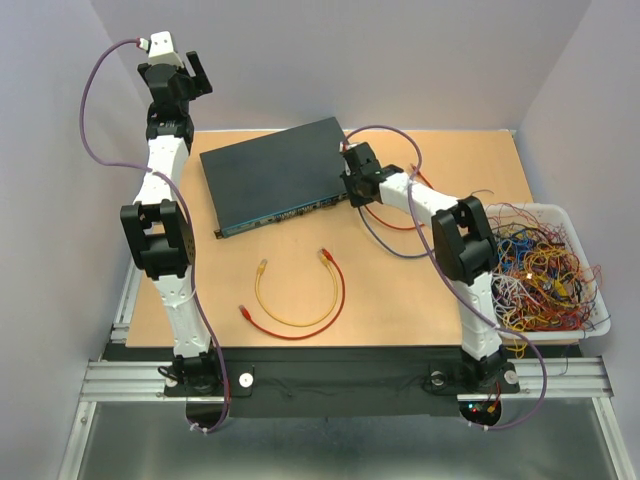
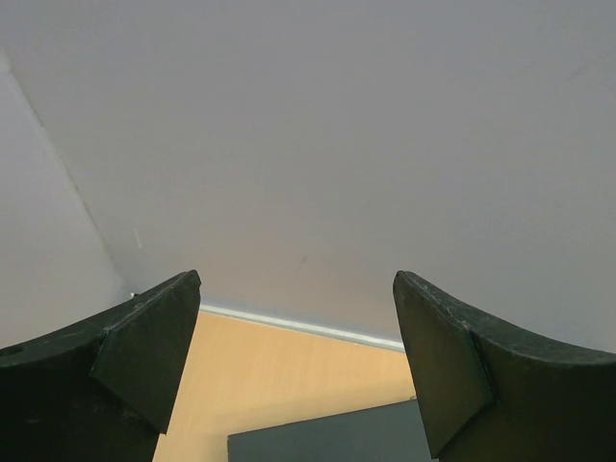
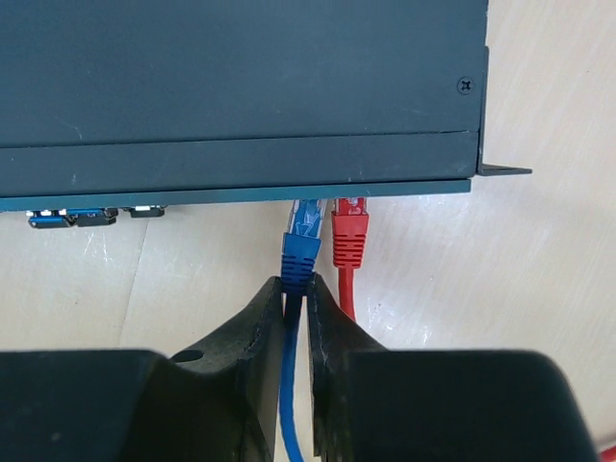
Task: Insert the plug into the switch port
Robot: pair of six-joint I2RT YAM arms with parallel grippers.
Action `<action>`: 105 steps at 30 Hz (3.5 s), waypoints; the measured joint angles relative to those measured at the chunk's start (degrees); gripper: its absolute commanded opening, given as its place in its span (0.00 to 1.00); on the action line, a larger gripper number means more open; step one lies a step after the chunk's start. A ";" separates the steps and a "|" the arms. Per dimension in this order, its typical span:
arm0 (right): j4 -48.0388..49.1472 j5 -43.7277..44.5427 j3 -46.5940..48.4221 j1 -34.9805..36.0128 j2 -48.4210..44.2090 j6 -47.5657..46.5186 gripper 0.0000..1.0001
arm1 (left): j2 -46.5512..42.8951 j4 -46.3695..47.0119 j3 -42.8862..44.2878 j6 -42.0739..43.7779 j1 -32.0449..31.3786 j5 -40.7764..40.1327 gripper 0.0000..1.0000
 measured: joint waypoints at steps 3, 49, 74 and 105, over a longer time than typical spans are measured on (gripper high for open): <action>-2.12 -0.04 1.99 -0.17 0.50 0.00 0.01 | 0.00 -0.02 0.00 0.13 0.00 -0.02 0.93; -5.25 -2.67 6.08 -2.19 2.21 -0.68 0.00 | 0.00 -0.04 0.00 0.33 0.74 -0.26 0.93; -6.27 -3.91 7.50 -2.67 3.13 2.75 0.00 | 0.00 -0.04 0.00 0.37 0.74 -0.26 0.93; -21.62 -3.37 25.03 -2.38 12.44 5.33 0.00 | 0.00 -0.04 0.00 0.81 0.74 -0.63 0.93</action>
